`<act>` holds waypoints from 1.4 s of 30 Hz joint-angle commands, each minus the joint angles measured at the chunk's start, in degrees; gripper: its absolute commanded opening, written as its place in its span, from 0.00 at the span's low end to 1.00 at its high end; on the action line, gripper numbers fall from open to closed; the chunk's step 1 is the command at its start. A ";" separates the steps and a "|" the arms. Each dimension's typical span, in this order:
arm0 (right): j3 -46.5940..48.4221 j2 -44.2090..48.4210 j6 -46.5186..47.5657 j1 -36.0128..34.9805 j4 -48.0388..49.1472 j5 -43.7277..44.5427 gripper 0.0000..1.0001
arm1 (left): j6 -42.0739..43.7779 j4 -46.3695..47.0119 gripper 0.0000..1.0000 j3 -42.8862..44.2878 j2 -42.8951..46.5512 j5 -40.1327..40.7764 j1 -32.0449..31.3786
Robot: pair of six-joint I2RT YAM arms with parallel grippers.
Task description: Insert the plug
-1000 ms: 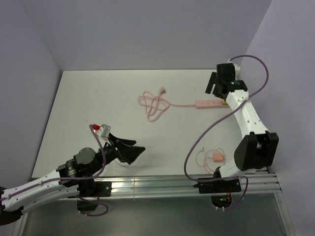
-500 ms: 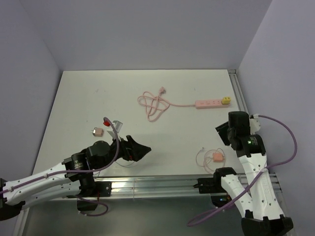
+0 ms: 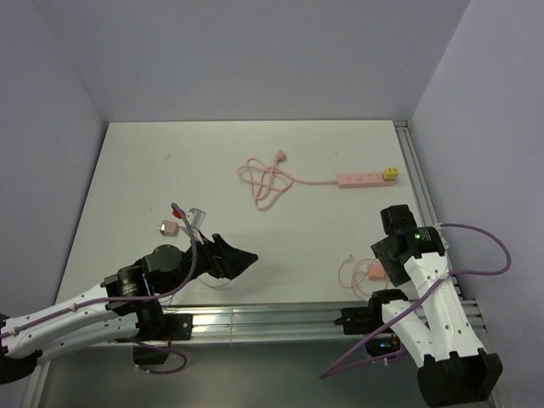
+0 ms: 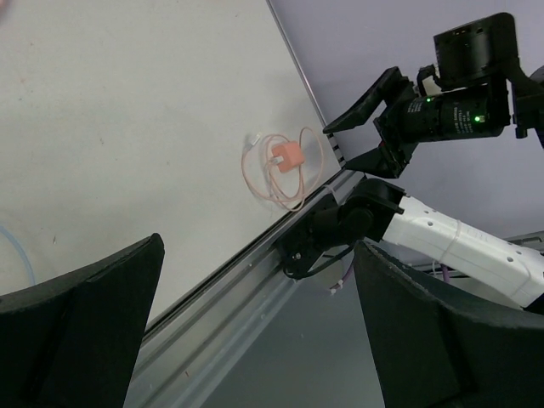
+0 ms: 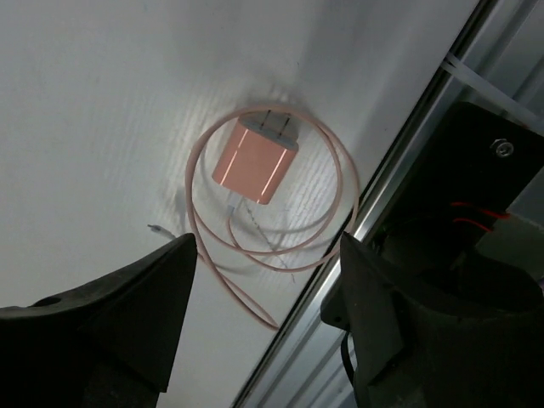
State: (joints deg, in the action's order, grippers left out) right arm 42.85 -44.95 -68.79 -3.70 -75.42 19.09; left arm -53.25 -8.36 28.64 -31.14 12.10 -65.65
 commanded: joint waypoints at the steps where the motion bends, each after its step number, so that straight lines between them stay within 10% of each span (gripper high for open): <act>1: 0.74 -2.06 -0.90 0.36 -1.40 0.34 0.77 | 0.78 0.63 0.99 1.15 1.34 0.21 0.26; 39: -1.81 -32.12 1.47 0.28 18.90 4.73 0.57 | 2.45 2.91 0.99 0.71 0.20 1.53 0.52; 42: -2.06 -33.27 2.17 0.28 19.17 4.55 0.33 | 2.37 2.91 0.99 0.89 -0.50 1.35 0.61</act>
State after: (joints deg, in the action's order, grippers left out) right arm 40.51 -77.01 -66.13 -3.70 -61.23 21.91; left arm -52.14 -7.55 28.62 -31.35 12.93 -65.43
